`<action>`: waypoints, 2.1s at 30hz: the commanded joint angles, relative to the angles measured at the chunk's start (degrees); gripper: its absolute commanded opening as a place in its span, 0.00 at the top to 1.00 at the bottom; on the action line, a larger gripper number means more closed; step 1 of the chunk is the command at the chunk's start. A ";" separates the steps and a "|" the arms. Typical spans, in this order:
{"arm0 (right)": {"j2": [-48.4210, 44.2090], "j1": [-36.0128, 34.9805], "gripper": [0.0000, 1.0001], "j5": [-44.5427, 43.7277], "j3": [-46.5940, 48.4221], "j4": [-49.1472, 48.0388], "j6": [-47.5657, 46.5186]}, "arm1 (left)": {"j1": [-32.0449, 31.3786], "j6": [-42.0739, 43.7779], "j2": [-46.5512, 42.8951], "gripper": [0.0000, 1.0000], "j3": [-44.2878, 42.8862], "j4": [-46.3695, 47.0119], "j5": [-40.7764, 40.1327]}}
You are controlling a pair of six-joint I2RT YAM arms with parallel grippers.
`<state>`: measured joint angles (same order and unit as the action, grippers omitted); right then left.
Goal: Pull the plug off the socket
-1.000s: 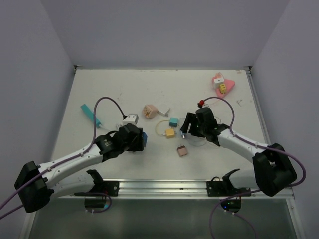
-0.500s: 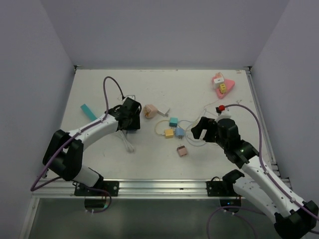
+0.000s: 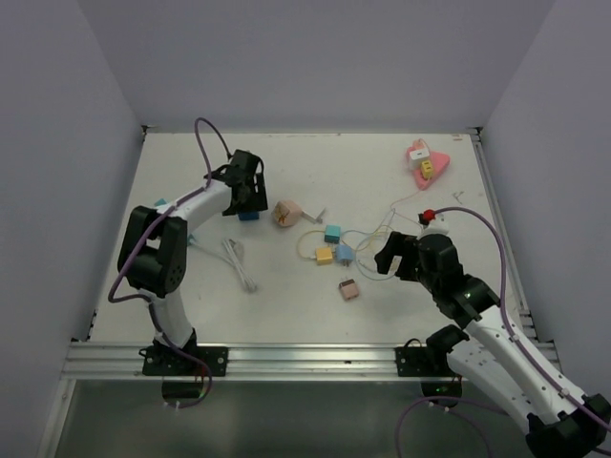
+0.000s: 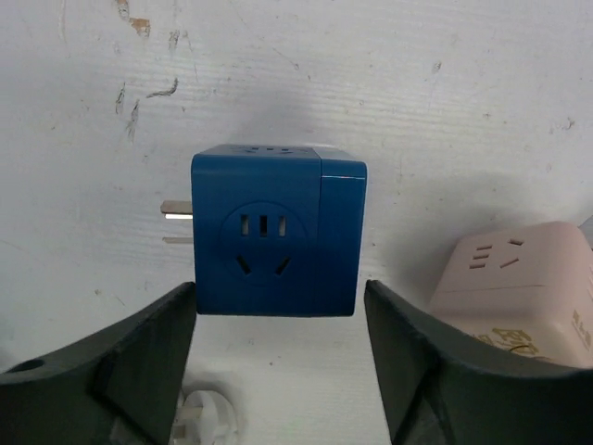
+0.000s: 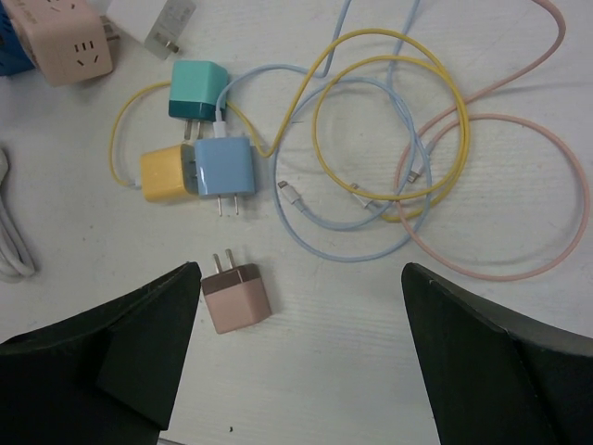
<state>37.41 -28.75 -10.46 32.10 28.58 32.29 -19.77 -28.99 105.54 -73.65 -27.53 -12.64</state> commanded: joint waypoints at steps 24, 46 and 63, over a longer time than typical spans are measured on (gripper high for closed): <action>19.70 2.81 0.01 -16.96 17.80 -0.89 -5.75 | 1.14 12.65 -49.18 0.00 22.12 14.76 -3.43; 57.77 35.34 0.10 2.11 29.86 -34.37 21.31 | 1.14 12.64 -48.50 0.00 26.98 15.57 -9.15; 73.68 37.36 0.15 -7.38 37.67 -48.54 29.58 | 1.22 13.79 -45.42 0.01 27.15 15.75 -11.61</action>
<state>108.88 7.70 -13.52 66.15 -17.74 60.07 -19.11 -16.67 59.81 -46.59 -14.44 -22.87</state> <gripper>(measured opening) 0.850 0.994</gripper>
